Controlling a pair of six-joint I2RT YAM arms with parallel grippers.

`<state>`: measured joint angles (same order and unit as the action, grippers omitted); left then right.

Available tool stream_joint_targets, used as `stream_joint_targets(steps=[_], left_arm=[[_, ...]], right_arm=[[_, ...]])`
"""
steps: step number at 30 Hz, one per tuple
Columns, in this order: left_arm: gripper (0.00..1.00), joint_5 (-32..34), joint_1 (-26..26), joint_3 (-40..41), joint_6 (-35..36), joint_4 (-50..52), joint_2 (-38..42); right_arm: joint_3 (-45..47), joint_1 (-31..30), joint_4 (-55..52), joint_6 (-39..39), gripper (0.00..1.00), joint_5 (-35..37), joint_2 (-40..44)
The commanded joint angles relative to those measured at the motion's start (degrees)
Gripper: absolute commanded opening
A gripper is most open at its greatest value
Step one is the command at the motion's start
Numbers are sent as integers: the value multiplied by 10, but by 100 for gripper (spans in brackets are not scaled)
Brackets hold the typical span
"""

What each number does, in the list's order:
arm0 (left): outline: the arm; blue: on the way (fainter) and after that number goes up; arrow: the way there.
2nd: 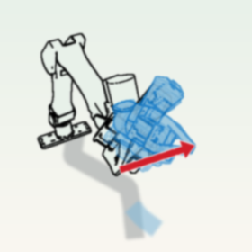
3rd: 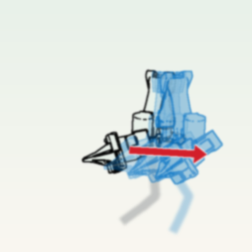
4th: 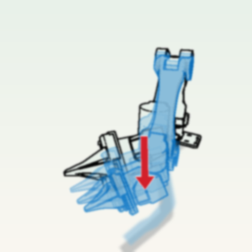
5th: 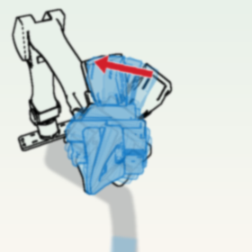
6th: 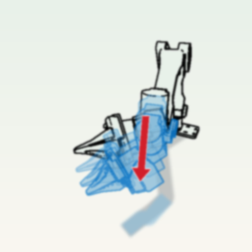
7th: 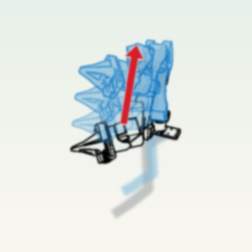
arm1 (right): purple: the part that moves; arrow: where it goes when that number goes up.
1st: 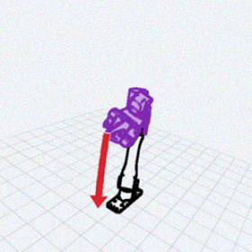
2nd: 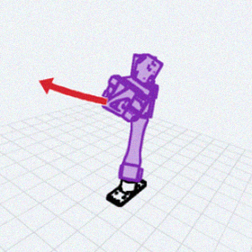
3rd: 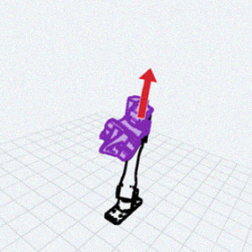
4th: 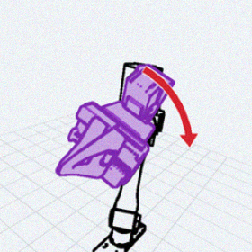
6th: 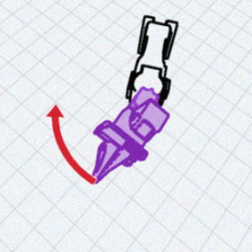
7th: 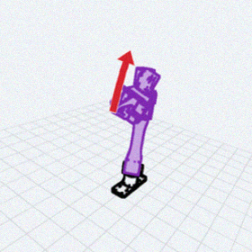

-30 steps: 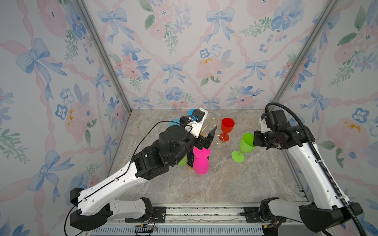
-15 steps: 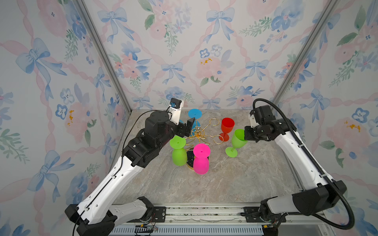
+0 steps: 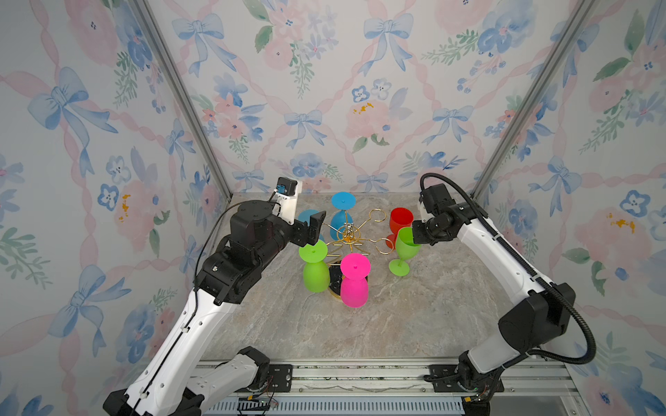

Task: Take the wine glass off the wine glass rack
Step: Place the wine glass at the center of the table.

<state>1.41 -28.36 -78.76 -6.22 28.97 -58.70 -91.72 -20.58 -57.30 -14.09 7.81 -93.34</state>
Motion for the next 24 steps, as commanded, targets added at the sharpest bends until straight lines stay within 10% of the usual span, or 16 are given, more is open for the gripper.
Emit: stream_joint_targets(steps=[1,24], left_arm=[[92,-3,10,13,8,14,15],[92,36,37,77,7,24,84]], right_arm=[[-22,-13,21,1,0,28,-11],[6,-33,95,-1,0,78,-60]])
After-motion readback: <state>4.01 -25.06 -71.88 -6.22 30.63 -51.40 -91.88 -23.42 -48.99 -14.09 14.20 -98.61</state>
